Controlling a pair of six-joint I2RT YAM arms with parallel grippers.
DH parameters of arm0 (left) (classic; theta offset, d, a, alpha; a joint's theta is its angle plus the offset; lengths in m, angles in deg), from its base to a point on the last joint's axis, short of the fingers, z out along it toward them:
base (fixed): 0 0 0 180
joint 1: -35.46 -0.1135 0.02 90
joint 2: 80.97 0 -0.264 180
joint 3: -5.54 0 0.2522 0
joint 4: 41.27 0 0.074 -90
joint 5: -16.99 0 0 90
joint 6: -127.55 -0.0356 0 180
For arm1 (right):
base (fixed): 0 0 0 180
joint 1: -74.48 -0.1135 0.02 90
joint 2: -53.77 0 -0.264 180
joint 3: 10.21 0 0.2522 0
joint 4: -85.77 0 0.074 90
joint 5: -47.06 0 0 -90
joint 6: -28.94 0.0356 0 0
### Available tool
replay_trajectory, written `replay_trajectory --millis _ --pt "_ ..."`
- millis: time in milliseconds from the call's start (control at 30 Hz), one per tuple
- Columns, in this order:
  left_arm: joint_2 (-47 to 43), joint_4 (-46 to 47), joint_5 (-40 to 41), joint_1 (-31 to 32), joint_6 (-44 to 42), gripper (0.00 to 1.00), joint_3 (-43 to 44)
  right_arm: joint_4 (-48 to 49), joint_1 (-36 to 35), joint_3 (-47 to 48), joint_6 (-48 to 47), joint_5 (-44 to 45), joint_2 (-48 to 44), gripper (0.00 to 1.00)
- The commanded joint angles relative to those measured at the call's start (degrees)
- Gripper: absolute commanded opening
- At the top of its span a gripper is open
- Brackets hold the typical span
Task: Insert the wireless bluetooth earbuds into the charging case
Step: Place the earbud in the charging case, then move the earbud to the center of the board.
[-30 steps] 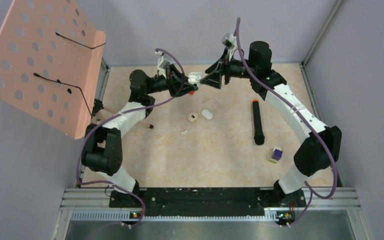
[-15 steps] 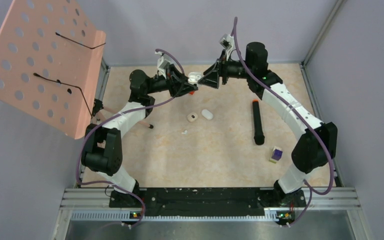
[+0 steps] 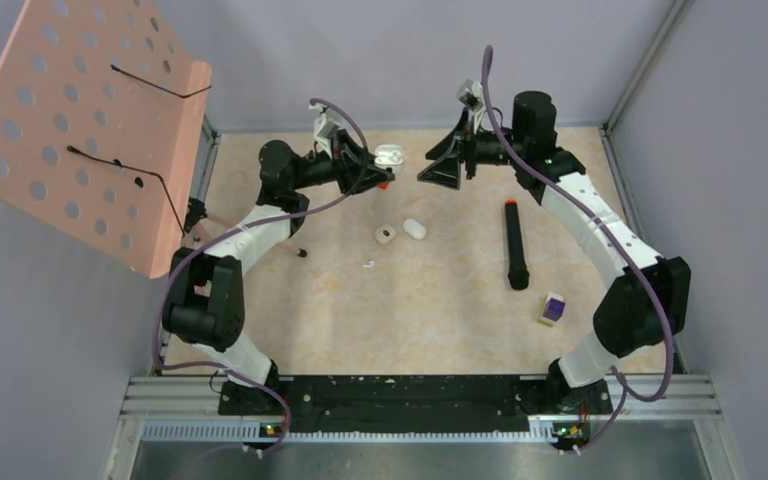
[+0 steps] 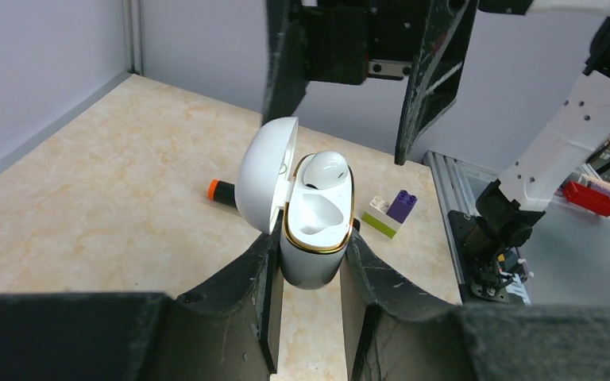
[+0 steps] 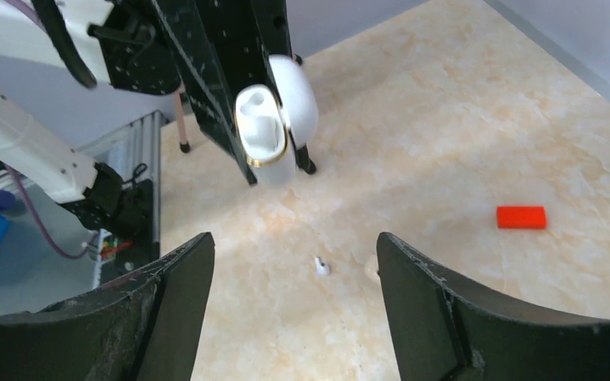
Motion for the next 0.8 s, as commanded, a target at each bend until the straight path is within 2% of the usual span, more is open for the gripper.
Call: replay_trajectory --millis 0,167,233,300,367,400,467,533,667,767 --pt "-2.41 0.52 3.52 -1.83 0.90 0.00 -0.89 -5.48 0.76 -6.39 -15.74 0.74 -5.03 0.69" --pt "-3.77 -6.52 8.67 -4.85 -0.27 0.00 -1.40 -7.91 -2.85 -14.29 -34.60 7.74 -4.31 0.53" --pt "-4.18 -10.65 10.80 -5.59 -2.19 0.00 -1.30 -7.67 -5.97 -16.12 -39.15 10.79 -2.56 0.47" --pt "-4.30 -13.22 12.42 -6.08 -3.36 0.00 -1.09 -6.18 -8.48 -16.93 -39.72 14.18 0.08 0.40" --pt "-4.37 -16.55 14.10 -6.42 -4.31 0.00 -0.26 -3.19 -10.37 -16.05 -32.43 18.83 3.82 0.35" --pt "-4.49 -18.74 14.72 -6.59 -5.22 0.00 0.21 -3.01 -10.84 -14.63 -25.29 19.97 6.45 0.32" --pt "-4.90 -21.86 15.67 -7.02 -6.61 0.00 0.64 -6.06 -11.99 -10.42 -16.79 23.15 11.94 0.27" --pt "-5.30 -23.88 16.64 -7.62 -7.30 0.00 0.88 -10.54 -13.25 -7.27 -11.18 24.64 17.17 0.28" --pt "-5.86 -28.64 19.55 -8.72 -7.82 0.00 1.98 -11.56 -16.68 -5.30 -7.52 28.48 20.58 0.35" --pt "-6.28 -32.50 22.28 -9.38 -7.93 0.00 2.75 -13.47 -17.40 -0.73 -0.06 29.57 24.24 0.38"
